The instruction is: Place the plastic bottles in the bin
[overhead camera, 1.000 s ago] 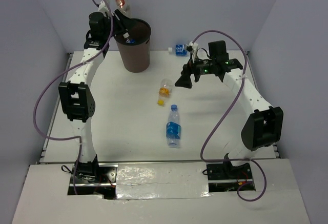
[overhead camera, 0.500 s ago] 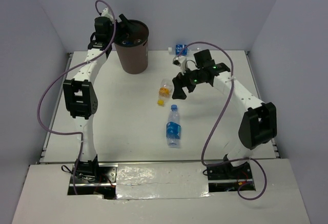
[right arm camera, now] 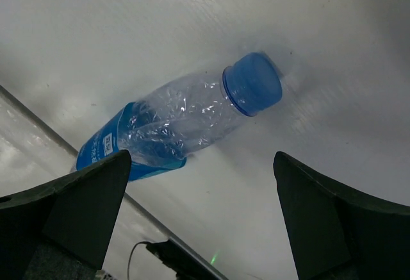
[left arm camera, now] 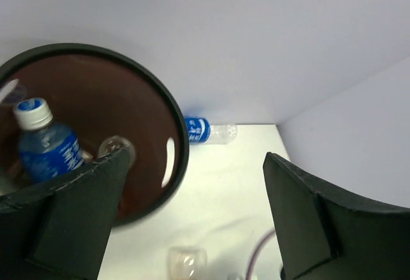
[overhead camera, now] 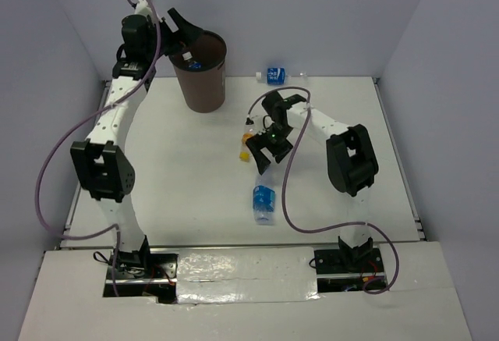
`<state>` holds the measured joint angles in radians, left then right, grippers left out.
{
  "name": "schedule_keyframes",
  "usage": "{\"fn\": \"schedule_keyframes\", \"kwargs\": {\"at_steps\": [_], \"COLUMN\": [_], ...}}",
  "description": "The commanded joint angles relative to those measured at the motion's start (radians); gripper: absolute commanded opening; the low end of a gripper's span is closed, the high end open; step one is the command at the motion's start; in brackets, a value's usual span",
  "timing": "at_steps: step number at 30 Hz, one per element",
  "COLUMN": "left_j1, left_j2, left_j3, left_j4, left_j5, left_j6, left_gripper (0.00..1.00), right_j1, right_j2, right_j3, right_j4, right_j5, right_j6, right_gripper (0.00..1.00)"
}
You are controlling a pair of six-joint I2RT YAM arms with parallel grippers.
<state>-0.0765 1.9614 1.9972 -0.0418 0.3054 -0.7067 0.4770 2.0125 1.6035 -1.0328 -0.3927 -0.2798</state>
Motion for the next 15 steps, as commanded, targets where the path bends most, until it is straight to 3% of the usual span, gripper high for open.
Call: {"fn": "schedule_keyframes", "kwargs": {"at_steps": [1, 5, 15], "left_j1": [-0.002, 0.000, 0.000], "left_j2": [-0.203, -0.384, -0.826], "left_j3": [-0.119, -0.392, -0.852], "left_j4": [0.029, 0.034, 0.085], "left_j5": [-0.032, -0.109, -0.235], "left_j6": [0.096, 0.156, 0.152], "left_gripper": [1.00, 0.99, 0.99], "right_j1": [0.012, 0.014, 0.022], "right_j2": [0.051, 0.089, 0.133], "right_j3": [0.078, 0.085, 0.026], "right_j4": [-0.116, -0.107, -0.027], "right_j5": [-0.009, -0.118, -0.038], "right_j6": [0.088, 0.183, 0.277], "right_gripper": [1.00, 1.00, 0.98]}}
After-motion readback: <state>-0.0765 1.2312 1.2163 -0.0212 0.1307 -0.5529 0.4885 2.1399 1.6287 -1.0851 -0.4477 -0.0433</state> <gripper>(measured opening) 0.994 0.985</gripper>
